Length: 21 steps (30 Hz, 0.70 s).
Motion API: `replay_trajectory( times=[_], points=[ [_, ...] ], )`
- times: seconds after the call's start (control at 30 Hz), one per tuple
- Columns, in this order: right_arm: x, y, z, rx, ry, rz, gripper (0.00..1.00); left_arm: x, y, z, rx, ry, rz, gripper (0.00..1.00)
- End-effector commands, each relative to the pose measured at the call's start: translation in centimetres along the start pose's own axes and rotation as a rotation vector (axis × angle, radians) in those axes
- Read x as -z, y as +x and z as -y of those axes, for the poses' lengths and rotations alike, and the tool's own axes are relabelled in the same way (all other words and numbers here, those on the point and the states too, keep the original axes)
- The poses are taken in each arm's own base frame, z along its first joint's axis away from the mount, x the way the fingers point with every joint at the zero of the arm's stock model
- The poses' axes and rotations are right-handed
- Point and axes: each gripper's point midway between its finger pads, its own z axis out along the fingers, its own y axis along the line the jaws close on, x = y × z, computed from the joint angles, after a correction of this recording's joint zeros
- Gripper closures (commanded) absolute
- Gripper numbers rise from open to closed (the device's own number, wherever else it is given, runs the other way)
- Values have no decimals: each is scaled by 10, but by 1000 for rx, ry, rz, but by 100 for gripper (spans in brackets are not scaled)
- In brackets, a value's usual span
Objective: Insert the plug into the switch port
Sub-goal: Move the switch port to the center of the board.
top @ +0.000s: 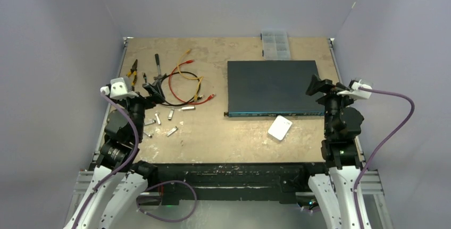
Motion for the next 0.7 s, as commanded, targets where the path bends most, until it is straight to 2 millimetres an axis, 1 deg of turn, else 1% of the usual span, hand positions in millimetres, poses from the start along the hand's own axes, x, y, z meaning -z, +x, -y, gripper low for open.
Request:
replay_trajectory(
  times=[0.0,0.13,0.2,0.27,0.37,0.47,0.53,0.6,0.67],
  points=[
    [-2,-5,-4,-100,37,-55,1,4,-18,10,15,58,47,1],
    [-6,14,-2,-154,94,-182,1,10,-23,14,22,91,67,1],
    [-10,30,-2,-140,112,-269,1,13,-25,14,28,97,77,1],
    [-10,41,-3,-138,116,-328,1,15,-28,15,35,106,85,1],
    [-8,52,-11,-138,79,-394,1,19,-31,16,42,119,96,1],
    [-4,58,-17,-176,54,-414,1,23,-33,18,48,131,106,1],
    [-1,63,-16,-202,61,-429,1,25,-35,18,52,138,111,1],
    [1,77,-12,-210,96,-486,1,27,-37,19,57,144,120,1],
    [4,101,-8,-198,126,-582,1,29,-39,19,61,148,126,1]
  ],
)
